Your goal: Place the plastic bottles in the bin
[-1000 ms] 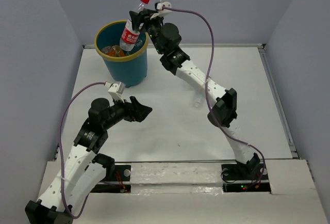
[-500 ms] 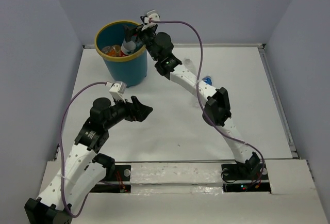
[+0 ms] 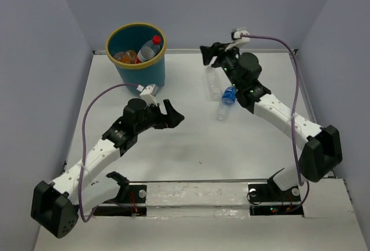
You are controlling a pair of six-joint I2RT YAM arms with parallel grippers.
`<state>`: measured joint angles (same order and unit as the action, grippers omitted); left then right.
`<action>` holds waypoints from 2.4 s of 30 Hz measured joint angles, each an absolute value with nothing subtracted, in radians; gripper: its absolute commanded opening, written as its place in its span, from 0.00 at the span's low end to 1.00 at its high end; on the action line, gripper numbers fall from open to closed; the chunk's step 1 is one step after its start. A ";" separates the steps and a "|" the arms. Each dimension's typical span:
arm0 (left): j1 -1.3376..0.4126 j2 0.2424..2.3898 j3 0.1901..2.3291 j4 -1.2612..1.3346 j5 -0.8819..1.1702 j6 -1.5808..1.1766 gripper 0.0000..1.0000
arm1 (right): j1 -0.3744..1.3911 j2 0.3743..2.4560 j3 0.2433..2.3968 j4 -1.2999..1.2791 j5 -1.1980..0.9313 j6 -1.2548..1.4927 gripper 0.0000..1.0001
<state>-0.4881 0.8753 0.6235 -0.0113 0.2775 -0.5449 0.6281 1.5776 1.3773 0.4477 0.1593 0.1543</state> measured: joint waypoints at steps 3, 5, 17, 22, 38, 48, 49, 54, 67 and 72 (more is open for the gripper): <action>-0.609 1.001 0.694 0.019 0.206 -0.579 0.99 | 0.501 1.426 1.146 0.392 0.174 0.248 0.61; -0.673 1.083 0.749 0.049 0.150 -0.603 0.99 | 0.418 1.365 1.040 0.339 0.173 0.302 0.63; -0.706 1.701 1.248 0.109 -0.130 -0.620 0.99 | 0.211 1.305 0.800 0.131 0.125 0.452 0.89; -0.697 2.088 1.719 -0.059 -0.155 -0.572 0.99 | 0.151 1.335 0.800 0.136 0.055 0.488 0.91; -0.607 2.541 2.305 -0.226 -0.115 -0.519 0.99 | 0.131 1.494 0.770 0.170 -0.132 0.532 1.00; -0.605 2.637 2.319 -0.147 0.007 -0.535 0.60 | 0.131 1.570 0.777 0.206 -0.194 0.543 1.00; -0.605 2.637 2.315 -0.139 0.010 -0.543 0.55 | 0.131 1.576 0.781 0.210 -0.197 0.543 1.00; -0.598 2.598 2.202 -0.022 0.036 -0.563 0.38 | 0.131 1.641 0.824 0.224 -0.210 0.547 1.00; -0.602 2.029 1.690 0.054 0.082 -0.479 0.35 | 0.131 1.875 1.019 0.229 -0.260 0.573 0.71; -0.614 1.726 1.642 0.101 0.065 -0.435 0.36 | 0.131 1.906 1.039 0.239 -0.295 0.604 0.44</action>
<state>-0.6144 1.7264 1.6421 0.1013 0.0654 -0.4351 0.1314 1.9057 1.0389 0.2394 -0.2951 0.6041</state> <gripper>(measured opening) 0.611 0.605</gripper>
